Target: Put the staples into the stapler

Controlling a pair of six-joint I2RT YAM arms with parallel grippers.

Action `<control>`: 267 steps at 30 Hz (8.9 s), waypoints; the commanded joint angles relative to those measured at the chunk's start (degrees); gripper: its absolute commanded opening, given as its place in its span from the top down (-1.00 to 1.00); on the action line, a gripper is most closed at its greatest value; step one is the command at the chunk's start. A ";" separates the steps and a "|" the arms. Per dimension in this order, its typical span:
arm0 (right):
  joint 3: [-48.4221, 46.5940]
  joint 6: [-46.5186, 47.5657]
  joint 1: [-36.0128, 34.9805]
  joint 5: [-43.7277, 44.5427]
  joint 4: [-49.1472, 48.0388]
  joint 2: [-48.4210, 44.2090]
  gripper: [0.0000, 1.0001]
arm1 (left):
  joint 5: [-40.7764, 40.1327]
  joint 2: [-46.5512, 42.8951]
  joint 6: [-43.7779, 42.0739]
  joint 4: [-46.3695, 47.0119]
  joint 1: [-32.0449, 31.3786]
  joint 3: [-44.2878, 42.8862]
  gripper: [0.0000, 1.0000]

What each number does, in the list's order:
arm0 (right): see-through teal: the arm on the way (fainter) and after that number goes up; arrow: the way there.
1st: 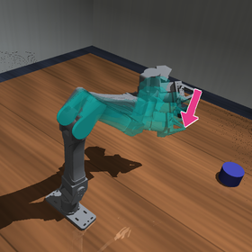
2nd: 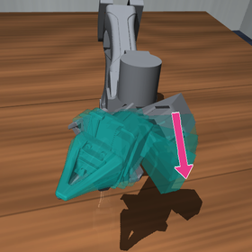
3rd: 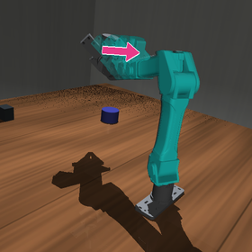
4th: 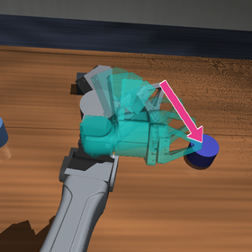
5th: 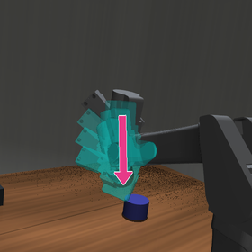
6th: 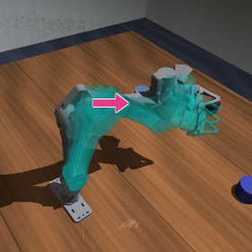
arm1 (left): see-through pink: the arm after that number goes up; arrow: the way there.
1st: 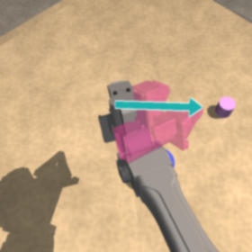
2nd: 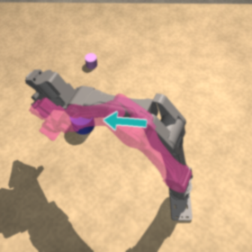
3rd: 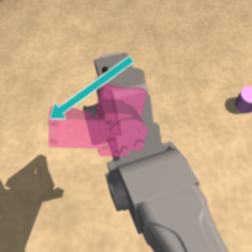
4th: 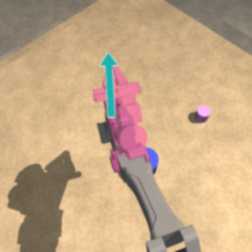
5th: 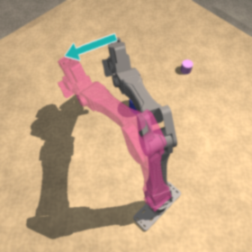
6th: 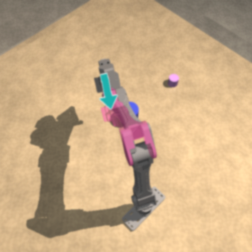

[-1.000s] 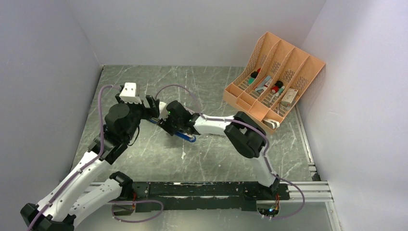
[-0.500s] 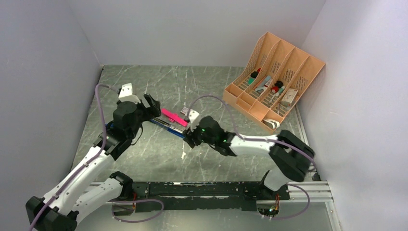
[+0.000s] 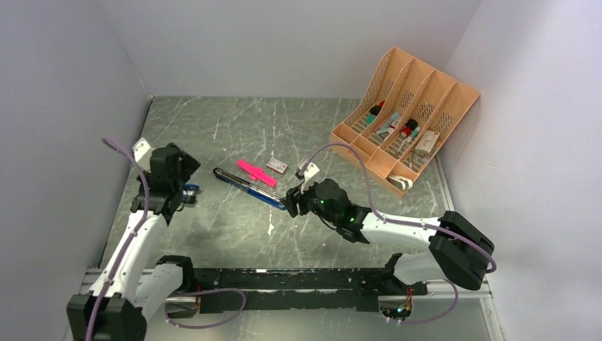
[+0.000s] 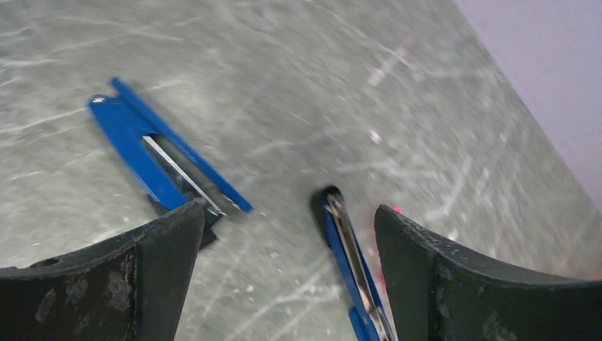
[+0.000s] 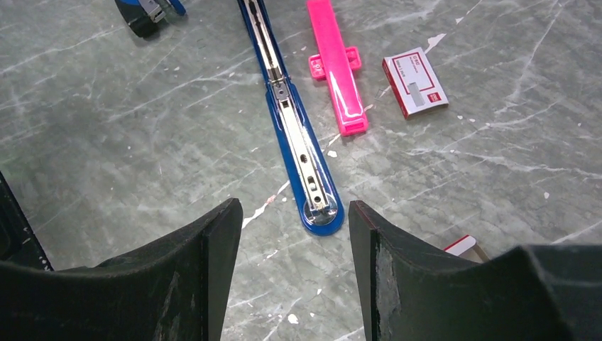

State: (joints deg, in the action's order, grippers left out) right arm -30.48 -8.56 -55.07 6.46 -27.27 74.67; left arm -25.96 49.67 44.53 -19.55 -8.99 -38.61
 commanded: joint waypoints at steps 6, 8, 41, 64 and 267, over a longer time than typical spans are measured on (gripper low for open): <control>-0.71 -3.92 0.15 -2.24 2.38 -1.47 -0.21 | 4.76 8.11 13.51 5.97 17.45 5.85 -0.63; -0.45 -4.32 0.22 -1.90 2.94 -1.58 -0.21 | 2.78 12.71 16.17 4.22 19.11 3.87 -0.63; -0.98 -1.12 0.19 -5.68 5.07 1.51 -0.22 | 11.02 42.67 -8.56 9.03 26.17 -10.88 -0.23; -0.09 -2.00 0.21 -3.67 7.52 -0.95 -0.22 | 14.20 31.20 -1.40 8.26 5.15 4.86 -0.01; 19.58 -43.12 16.55 -21.98 -9.21 -11.84 0.15 | 1.53 19.13 -40.26 56.04 -66.73 13.35 0.86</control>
State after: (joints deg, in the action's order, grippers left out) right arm -11.20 -51.66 -38.59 -15.49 -34.50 62.41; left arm -21.50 68.47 -0.67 29.47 -75.85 -21.43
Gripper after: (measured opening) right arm 0.425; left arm 0.334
